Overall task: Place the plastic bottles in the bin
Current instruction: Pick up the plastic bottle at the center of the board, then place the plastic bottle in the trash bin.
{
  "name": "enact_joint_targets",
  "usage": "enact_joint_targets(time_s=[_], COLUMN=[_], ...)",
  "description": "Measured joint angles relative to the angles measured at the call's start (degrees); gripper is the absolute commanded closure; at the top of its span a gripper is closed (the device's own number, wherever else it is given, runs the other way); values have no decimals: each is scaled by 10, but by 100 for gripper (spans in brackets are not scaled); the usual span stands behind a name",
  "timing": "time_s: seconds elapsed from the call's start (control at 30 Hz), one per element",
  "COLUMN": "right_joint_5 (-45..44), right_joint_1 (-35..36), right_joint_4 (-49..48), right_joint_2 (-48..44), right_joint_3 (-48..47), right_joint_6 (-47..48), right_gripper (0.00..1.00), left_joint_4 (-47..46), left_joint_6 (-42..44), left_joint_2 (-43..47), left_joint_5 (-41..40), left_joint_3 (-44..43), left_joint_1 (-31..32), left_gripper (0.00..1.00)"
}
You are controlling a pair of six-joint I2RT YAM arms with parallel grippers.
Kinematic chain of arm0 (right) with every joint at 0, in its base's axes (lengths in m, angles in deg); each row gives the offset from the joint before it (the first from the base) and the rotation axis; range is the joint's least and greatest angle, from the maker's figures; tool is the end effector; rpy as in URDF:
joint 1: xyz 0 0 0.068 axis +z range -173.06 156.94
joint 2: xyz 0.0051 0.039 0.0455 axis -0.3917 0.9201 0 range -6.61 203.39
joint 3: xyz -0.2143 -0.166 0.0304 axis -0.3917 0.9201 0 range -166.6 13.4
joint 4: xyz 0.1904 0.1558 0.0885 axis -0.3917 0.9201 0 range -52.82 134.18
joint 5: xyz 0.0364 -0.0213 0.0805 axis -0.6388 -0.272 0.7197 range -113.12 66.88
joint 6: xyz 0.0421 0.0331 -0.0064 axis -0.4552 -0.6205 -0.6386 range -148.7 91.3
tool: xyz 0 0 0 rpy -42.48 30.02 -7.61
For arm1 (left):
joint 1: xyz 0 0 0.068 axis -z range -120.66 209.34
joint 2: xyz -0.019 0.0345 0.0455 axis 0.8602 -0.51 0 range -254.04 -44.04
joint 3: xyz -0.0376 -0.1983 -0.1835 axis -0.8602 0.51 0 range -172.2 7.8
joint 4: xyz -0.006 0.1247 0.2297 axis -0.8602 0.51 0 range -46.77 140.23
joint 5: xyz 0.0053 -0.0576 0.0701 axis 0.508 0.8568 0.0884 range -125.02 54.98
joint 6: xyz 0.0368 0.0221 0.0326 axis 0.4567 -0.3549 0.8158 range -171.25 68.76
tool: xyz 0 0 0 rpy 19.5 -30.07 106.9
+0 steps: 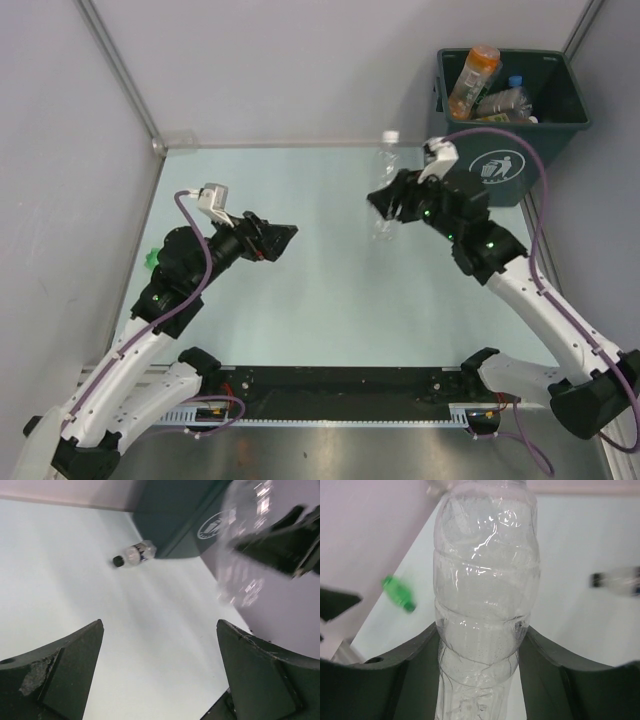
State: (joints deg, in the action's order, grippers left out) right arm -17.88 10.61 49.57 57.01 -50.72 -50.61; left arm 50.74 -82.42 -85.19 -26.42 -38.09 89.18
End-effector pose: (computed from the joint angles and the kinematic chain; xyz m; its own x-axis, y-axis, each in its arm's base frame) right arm 0.2098 0.1437 0.3895 -0.3928 0.1848 -0.9009 -0.5173 0.7656 0.3826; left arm 0.1443 -0.0889 0.3619 -0.3576 -0.3849 -0.8509 0.5101 0.6827 -0.5232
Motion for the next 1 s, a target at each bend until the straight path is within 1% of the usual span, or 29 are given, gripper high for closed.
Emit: enact_joint_targets(time_s=[0.13, 0.4, 0.53, 0.6, 0.77, 0.9, 1.0], right_joint_5=[-33, -120, -151, -169, -197, -196, -195], right_joint_1=[-84, -191, -241, -257, -298, -335, -362], right_joint_4=[28, 42, 31, 20, -38, -60, -63], right_joint_2=[-15, -23, 1, 27, 129, 226, 274], right_joint_3=[-56, -162, -229, -269, -368, -425, -442], right_joint_6=[30, 95, 124, 143, 181, 191, 191], right_gripper=[63, 63, 61, 61, 60, 58, 57], left_joint_4=[42, 102, 114, 115, 111, 106, 106], left_joint_6=[18, 55, 73, 75, 77, 77, 77], left_joint_2=[4, 10, 11, 10, 0, -23, -35], left_joint_5=[-33, -83, -103, -108, -107, -99, -98], left_joint_3=[0, 0, 0, 0, 1, 8, 14], left_joint_1=[0, 0, 0, 0, 0, 0, 0], left_gripper=[0, 0, 0, 0, 0, 0, 0])
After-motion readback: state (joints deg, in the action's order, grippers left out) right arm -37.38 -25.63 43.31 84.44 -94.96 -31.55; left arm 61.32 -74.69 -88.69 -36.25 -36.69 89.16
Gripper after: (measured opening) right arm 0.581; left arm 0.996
